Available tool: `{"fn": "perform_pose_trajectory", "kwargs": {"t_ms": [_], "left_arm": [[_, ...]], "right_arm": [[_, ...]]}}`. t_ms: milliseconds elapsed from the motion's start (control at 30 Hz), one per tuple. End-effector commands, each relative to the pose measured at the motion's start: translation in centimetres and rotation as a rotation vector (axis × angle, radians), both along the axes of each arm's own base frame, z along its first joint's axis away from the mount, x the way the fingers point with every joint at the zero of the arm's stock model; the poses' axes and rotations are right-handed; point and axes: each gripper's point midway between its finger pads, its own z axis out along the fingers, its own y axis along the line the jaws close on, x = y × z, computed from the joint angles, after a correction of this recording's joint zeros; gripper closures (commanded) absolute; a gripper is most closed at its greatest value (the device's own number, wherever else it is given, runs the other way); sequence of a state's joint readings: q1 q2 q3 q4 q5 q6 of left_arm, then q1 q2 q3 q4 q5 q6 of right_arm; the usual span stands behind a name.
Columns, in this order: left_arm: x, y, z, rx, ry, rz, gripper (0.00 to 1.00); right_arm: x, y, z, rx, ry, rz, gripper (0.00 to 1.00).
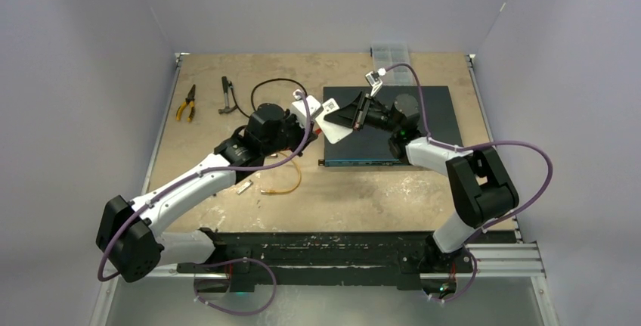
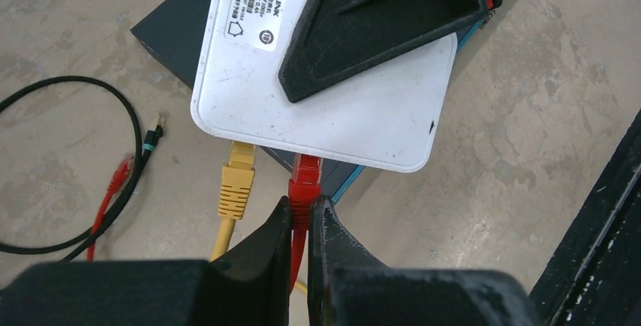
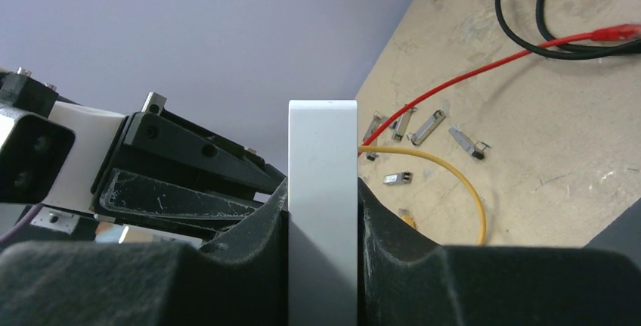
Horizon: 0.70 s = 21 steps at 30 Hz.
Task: Insert the plug into the switch port
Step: Insert the connector into the switch port.
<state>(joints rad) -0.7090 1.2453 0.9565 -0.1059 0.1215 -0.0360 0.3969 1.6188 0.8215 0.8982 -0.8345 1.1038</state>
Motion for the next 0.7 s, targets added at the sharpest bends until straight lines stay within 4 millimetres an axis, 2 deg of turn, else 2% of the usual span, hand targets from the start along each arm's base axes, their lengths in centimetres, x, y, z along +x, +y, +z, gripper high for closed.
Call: {"fn": "perform_pose_trajectory", "kwargs": {"t_ms": [0, 167, 367, 467, 667], "left_arm": [[1.7, -2.5, 14.3, -0.259, -0.499, -0.063, 1.00], [0.3, -3.2, 13.3, -0.139, -0.577, -0.214, 1.00], [-0.1, -3.2, 11.3, -0.009, -0.593, -0.296, 1.00], [0.1, -2.8, 11.3, -0.006, -0.617, -0.273, 1.00], [0.8, -3.0, 13.3, -0.071, -0.669, -0.232, 1.00]], "right_arm": [[-8.4, 2.9, -0.1, 0.020, 0.056, 0.361, 1.00], [-8.8, 2.9, 0.0, 0.019, 0.050, 0.389, 1.00], [-8.9, 2.9, 0.8, 0.022, 0.019, 0.404, 1.00], [-9.1, 3.0, 1.0, 0.022, 0.014, 0.408, 1.00], [-10.1, 4.0, 0.8, 0.016, 0.019, 0.433, 1.00]]}}
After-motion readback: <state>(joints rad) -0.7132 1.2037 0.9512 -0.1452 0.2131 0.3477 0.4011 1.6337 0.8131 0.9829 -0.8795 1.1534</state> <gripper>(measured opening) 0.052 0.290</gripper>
